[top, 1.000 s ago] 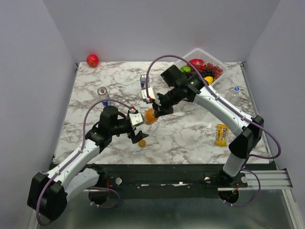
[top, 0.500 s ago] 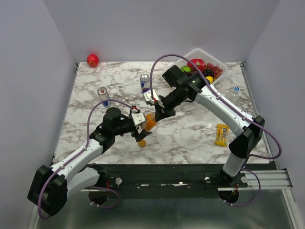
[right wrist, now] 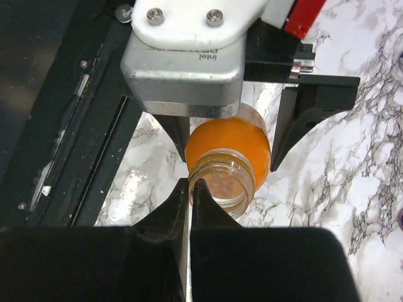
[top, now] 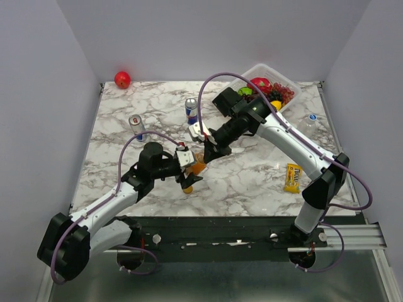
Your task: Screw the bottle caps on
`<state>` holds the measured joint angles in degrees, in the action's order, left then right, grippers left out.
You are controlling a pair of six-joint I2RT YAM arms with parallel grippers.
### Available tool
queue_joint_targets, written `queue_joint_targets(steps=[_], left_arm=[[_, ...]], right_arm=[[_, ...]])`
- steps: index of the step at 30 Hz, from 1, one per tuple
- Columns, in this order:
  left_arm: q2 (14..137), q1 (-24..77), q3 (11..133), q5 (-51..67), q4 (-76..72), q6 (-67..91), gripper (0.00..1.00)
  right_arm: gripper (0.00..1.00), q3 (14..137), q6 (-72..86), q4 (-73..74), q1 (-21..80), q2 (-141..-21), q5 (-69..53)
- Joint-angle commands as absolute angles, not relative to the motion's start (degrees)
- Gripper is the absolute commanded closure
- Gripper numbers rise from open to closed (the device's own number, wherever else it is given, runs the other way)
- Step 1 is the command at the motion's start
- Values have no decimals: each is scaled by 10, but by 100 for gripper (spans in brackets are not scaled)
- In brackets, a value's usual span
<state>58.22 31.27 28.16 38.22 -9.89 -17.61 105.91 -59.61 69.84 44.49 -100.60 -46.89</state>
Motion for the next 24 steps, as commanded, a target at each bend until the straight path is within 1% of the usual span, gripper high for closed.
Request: queue_joint_targets(steps=[1,6,7,10,14,16,18,19,20,21,22,23,24], left_arm=[[596,319,282,410,-112,-178,10],[599,320,287,419,-111,-178,16],[599,320,287,424,-109,-178,20],[599,320,287,431,-110,-179,27],[594,320,283,436,-127,-157,27],[598,320,287,442,-127,-156,34],[599,320,285,441,-132,-146,31],[600,320,285,446,-133,-147,37],[603,320,288,451,-127,-152,47],[605,320,293,449,-121,-151,60],[599,320,294,444,-118,-149,81],[594,320,292,437,-119,-144,86],[588,319,286,432,-121,-133,88]], right_arm=[[96,1079,-611,715,453,-1010,-490],[96,1081,-613,718,455,-1013,-485],[96,1082,-613,719,455,-1014,-486],[96,1085,-616,720,456,-1017,-486],[96,1089,-620,725,458,-1022,-483],[95,1092,-620,727,459,-1025,-483],[94,1096,-621,730,459,-1030,-483],[92,1099,-620,732,459,-1031,-484],[91,1103,-620,734,459,-1032,-484],[81,1105,-619,734,459,-1032,-483],[76,1105,-607,731,459,-1027,-476],[70,1102,-593,710,458,-1020,-467],[61,1100,-572,694,454,-1009,-456]])
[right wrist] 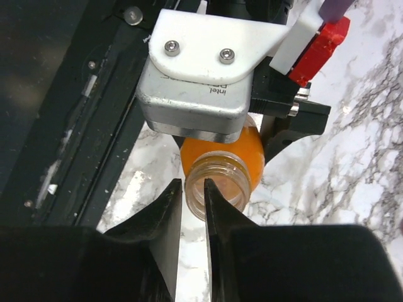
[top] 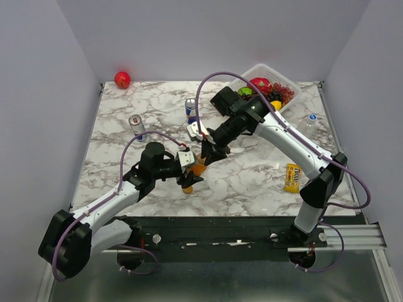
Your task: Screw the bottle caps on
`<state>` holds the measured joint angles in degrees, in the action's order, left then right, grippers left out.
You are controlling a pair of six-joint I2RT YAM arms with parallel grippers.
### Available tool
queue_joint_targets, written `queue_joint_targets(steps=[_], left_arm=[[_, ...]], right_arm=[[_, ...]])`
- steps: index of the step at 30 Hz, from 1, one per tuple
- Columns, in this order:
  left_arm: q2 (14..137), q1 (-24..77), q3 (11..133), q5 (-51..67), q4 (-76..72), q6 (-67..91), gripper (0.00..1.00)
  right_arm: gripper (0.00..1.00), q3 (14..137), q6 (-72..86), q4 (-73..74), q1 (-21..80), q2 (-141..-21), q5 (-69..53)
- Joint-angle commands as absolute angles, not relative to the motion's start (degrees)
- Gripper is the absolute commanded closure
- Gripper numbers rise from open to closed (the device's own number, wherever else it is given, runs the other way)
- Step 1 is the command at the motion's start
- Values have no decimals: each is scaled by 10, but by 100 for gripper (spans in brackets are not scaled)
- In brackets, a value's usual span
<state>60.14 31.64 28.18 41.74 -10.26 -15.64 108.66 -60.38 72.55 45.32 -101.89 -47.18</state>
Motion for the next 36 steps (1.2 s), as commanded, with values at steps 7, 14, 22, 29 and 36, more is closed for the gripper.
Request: queue_joint_targets(steps=[7,14,22,29,36], left_arm=[[516,268,262,387,-137,-34,100],[447,183,325,325,-108,23,100],[461,79,419,253,-110,116,100],[454,43,432,275,-89,129,100],[447,40,428,300,-55,128,100]], right_arm=[[27,1056,-345,506,346,-904,-460],[25,869,-443,419,358,-838,-464],[29,794,-639,378,465,-945,-383],[25,785,-616,300,514,-1050,-372],[18,797,-582,281,533,-1115,-363]])
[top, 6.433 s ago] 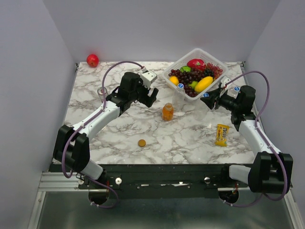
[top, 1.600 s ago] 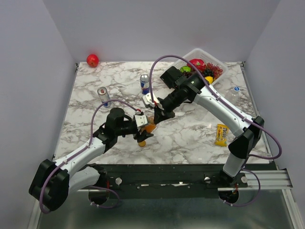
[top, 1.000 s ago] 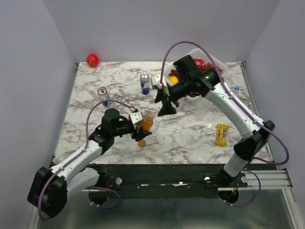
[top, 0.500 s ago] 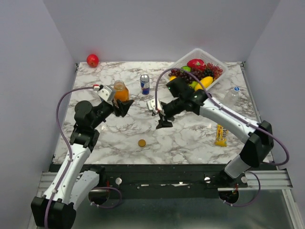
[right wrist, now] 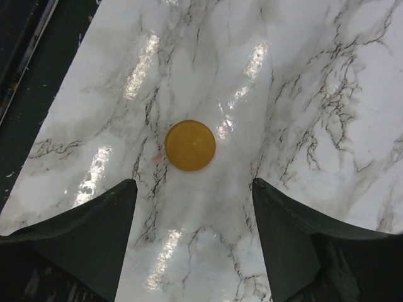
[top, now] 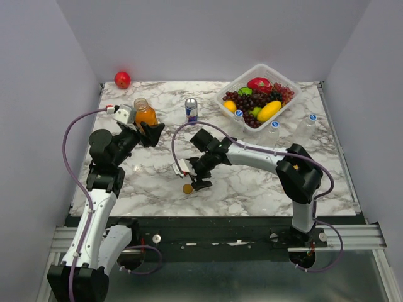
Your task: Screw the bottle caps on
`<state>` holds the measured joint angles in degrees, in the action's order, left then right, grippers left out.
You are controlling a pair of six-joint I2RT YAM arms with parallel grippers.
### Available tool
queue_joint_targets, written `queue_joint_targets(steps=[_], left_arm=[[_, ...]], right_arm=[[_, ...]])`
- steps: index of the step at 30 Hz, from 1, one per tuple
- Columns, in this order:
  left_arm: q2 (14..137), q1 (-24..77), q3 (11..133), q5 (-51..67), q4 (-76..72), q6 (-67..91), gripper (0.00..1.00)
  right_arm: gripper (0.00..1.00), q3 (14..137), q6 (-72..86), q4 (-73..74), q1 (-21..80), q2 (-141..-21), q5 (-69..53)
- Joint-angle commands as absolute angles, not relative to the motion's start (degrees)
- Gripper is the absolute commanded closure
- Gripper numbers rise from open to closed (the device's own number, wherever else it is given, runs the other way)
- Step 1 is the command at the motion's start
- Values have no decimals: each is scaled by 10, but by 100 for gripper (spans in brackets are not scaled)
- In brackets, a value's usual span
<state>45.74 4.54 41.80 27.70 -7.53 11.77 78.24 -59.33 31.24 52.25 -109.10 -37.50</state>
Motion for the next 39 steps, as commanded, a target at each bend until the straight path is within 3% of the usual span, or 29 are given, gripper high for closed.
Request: queue_joint_targets(steps=[1,11,22,25,27,34,39], left_arm=[[447,40,427,301,-55,131,100],[452,39,418,288,-57,138,100],[453,39,403,292,-65,140,100],[456,39,396,307,-69,130,100],[461,39,387,329,-76,113,100],[466,81,289,450,-143,9,100],[489,199,213,448,-229,-48,100]], right_arm=[[19,795,-583,279,535,-1124,-362],[23,806,-572,258,565,-1175,-344],[48,803,-568,257,567,-1187,-333],[59,802,-563,260,568,-1180,-328],[63,784,-550,259,566,-1145,-309],[65,738,-495,371,483,-935,-372],[66,765,-503,508,424,-810,-393]])
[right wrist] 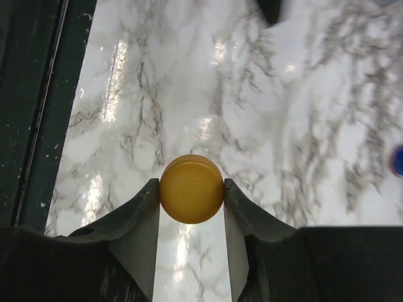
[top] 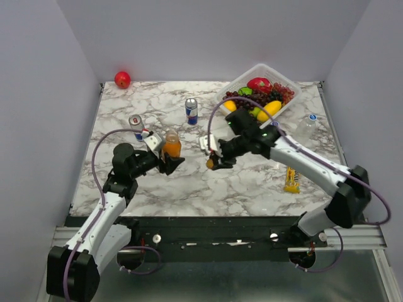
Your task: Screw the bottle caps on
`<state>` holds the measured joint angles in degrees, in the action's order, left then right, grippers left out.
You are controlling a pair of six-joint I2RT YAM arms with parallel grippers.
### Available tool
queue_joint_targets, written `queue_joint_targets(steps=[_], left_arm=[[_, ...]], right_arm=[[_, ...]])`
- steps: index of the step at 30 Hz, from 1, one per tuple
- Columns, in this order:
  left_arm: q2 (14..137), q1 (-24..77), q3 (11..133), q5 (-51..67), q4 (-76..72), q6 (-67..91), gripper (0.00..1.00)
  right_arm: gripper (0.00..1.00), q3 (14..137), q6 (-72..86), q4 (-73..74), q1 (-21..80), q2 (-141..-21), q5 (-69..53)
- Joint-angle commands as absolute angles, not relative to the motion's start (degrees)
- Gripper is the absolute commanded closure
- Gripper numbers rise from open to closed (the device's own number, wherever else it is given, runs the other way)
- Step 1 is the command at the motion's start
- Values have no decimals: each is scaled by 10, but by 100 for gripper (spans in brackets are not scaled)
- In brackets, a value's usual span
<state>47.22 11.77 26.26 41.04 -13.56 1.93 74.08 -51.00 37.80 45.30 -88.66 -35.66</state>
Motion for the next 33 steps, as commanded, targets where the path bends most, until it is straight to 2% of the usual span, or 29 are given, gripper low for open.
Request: queue_joint_targets(steps=[1,7,18,33], left_arm=[[498,218,191,440,-274,-49,100],[605,321,153,404,-438,-41,100],[627,369,188,432,-407,-82,100],[623,372,205,435,-406,-91,100]], right_arm=[[66,773,-500,519,422,-781,-390],[65,849,-454,545,420,-748,-405],[64,958,-507,587,439,-864,-465],[62,947,-552,588,473,-880,-431]])
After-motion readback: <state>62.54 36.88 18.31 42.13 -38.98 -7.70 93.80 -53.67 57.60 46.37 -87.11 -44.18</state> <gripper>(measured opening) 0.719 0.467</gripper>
